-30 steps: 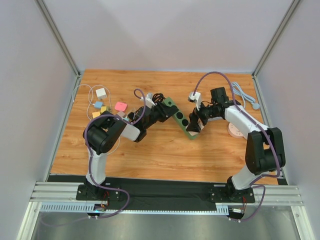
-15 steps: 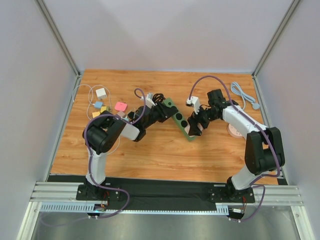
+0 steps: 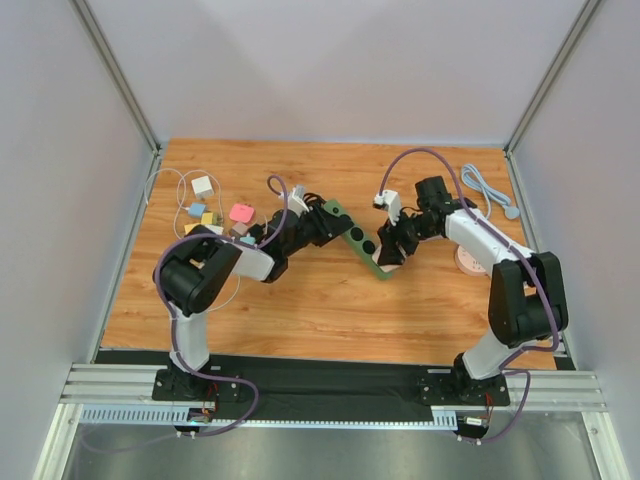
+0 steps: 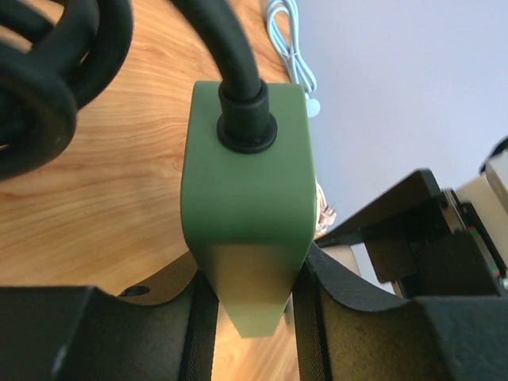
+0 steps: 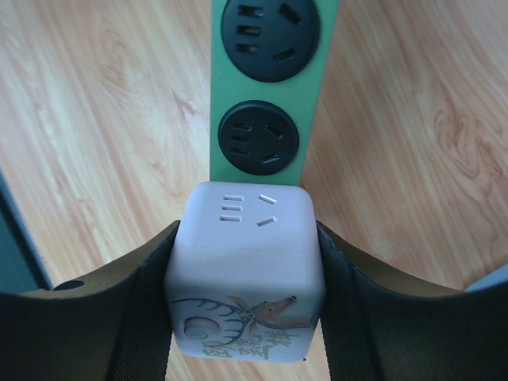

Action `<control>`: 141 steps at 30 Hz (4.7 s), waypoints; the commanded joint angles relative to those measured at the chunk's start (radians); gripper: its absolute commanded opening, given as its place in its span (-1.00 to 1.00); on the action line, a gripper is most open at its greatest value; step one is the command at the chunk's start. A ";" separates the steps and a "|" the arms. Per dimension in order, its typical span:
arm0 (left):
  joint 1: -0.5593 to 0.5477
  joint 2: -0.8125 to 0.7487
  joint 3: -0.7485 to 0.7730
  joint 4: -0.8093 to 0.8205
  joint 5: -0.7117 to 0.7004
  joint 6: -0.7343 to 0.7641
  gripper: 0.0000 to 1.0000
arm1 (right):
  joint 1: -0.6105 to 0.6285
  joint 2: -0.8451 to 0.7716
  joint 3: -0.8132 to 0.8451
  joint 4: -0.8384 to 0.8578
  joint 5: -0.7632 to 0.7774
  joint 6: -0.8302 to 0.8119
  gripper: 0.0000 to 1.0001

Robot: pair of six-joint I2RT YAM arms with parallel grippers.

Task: Pull the plug off the socket
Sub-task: Remove the plug from the socket, then place the socket at the center of the board, then place the plug at the center of the board.

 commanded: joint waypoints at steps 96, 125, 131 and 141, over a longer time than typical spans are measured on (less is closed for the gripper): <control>0.108 -1.052 0.076 -1.221 0.022 0.531 0.99 | 0.200 0.112 0.155 0.250 -0.308 -0.023 -0.99; 0.108 -1.497 0.124 -1.547 -0.218 0.526 0.99 | 0.468 0.821 0.963 0.347 -0.059 -0.023 -0.98; 0.108 -1.543 0.095 -1.585 -0.227 0.517 0.99 | 0.468 0.906 1.078 0.357 0.013 -0.023 -0.94; 0.108 -1.566 0.070 -1.605 -0.268 0.508 0.99 | 0.523 0.982 1.121 0.529 -0.031 -0.023 -0.74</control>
